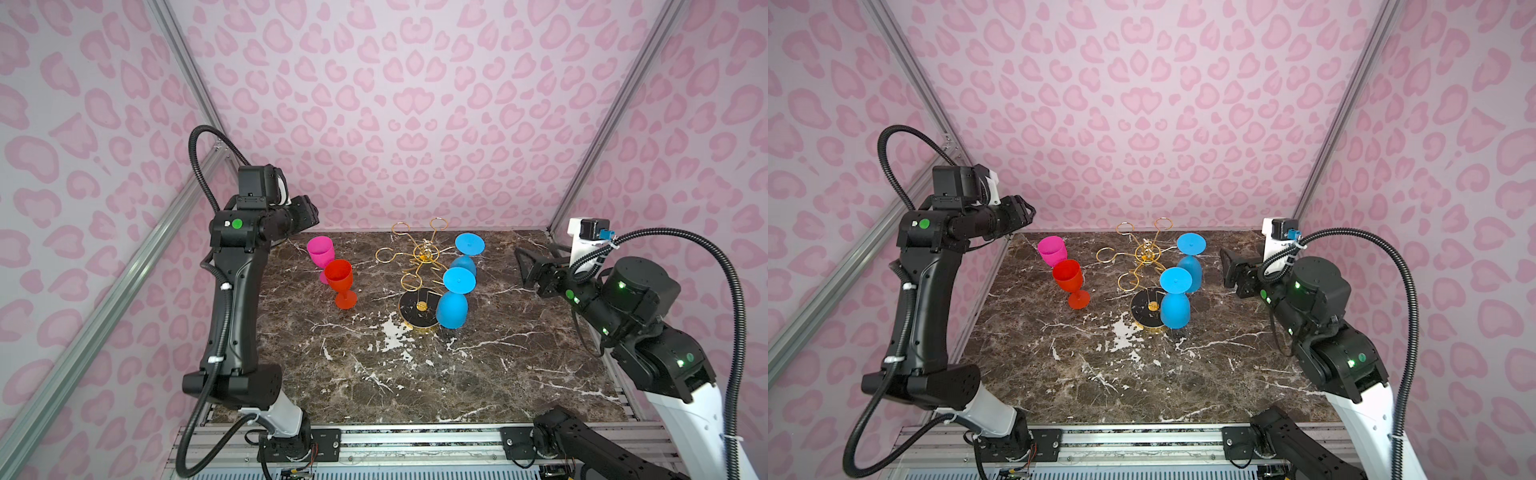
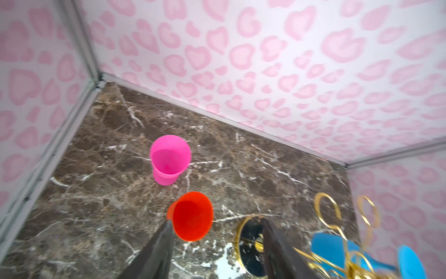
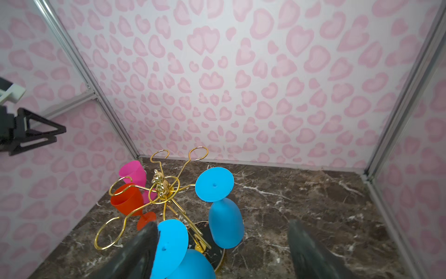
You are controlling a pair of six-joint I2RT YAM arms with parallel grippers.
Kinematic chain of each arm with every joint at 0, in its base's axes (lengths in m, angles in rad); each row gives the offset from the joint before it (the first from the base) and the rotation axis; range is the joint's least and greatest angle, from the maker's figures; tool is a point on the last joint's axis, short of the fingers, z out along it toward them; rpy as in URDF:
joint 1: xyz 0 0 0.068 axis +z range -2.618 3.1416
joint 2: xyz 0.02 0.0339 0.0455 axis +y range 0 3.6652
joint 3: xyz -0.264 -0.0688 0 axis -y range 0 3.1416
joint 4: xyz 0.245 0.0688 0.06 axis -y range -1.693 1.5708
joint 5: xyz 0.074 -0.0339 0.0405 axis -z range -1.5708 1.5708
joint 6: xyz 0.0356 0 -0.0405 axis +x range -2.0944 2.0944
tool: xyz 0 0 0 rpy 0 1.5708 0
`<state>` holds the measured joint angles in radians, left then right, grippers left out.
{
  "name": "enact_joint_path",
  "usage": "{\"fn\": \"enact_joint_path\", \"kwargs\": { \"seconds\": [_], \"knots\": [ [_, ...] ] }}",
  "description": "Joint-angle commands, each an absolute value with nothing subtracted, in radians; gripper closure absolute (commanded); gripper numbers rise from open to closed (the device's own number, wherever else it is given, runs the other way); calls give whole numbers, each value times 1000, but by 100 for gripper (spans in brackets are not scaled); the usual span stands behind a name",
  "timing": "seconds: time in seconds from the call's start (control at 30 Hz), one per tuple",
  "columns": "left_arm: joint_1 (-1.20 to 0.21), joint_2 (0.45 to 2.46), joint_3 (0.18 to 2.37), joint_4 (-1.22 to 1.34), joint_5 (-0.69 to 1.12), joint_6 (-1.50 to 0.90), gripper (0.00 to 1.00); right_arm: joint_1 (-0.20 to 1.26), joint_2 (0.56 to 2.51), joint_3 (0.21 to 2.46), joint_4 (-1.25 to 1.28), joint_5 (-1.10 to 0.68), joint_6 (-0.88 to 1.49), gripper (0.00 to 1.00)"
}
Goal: Take the wine glass off the wine glass rack
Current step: Pick up the wine glass from the wine glass rack.
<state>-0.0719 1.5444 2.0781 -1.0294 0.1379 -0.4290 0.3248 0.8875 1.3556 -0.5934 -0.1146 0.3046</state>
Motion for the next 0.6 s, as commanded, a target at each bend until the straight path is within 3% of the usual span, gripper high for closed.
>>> {"fn": "enact_joint_path", "kwargs": {
  "seconds": [0.0, 0.33, 0.57],
  "knots": [
    [-115, 1424, 1950, -873, 203, -483, 41, 190, 907, 1271, -480, -538, 633, 22],
    [-353, 1181, 1646, -652, 291, -591, 42, 159, 882, 1050, -260, -705, 921, 37],
    [-519, 1162, 1572, -598, 241, -636, 42, 182, 895, 991, -209, -735, 975, 57]
  ]
}}
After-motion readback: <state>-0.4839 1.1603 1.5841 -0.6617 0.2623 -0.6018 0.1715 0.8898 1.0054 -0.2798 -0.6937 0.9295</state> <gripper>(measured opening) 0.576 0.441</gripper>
